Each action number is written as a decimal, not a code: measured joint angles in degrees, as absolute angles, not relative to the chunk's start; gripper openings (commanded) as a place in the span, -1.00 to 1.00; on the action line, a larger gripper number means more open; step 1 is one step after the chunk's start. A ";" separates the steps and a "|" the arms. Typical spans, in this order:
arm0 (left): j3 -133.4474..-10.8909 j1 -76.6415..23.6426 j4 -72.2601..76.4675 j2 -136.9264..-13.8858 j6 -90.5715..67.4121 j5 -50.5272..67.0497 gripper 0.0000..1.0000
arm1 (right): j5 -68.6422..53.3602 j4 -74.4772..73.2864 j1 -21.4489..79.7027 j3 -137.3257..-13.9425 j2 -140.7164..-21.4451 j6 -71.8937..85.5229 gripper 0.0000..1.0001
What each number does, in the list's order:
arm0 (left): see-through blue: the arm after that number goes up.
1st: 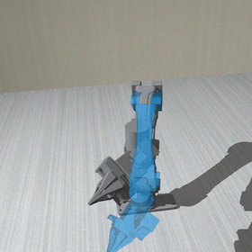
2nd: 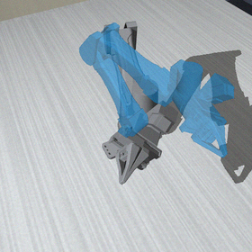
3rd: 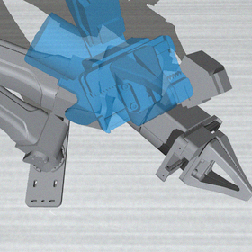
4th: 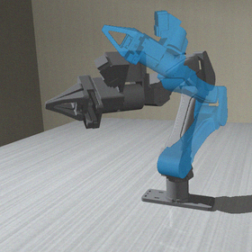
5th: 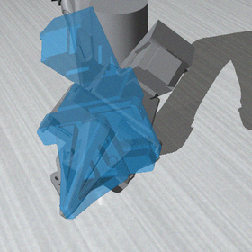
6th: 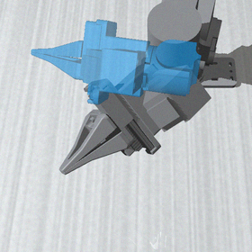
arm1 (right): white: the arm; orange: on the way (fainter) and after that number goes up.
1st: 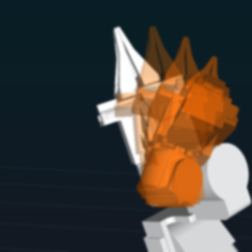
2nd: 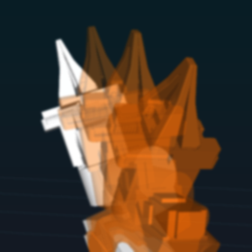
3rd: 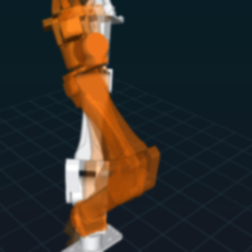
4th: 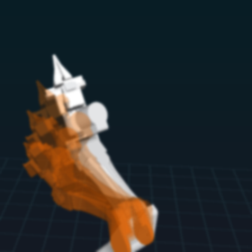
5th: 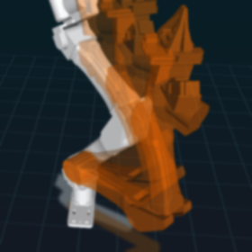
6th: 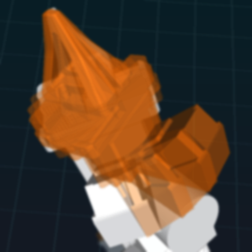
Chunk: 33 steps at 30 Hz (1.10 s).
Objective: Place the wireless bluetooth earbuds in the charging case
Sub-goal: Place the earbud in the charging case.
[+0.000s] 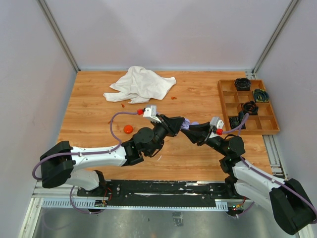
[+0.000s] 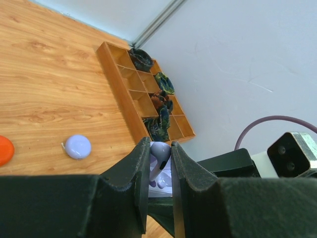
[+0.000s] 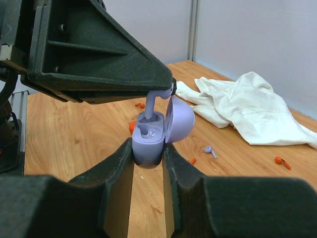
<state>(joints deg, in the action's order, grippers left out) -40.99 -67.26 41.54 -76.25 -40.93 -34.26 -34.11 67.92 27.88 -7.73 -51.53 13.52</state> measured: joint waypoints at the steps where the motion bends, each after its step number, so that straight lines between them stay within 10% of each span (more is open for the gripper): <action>1: -40.99 -67.31 41.56 -76.27 -40.93 -34.35 -0.64 | -34.06 67.92 27.88 -7.73 -51.53 13.54 -0.95; 19: -40.45 -68.34 42.06 -76.29 -40.29 -34.89 -0.61 | -32.91 68.36 27.90 -7.73 -50.76 13.78 -0.96; 33: -39.59 -68.42 41.82 -75.59 -38.57 -36.29 -0.05 | -31.77 68.75 27.88 -7.73 -50.76 13.72 -0.96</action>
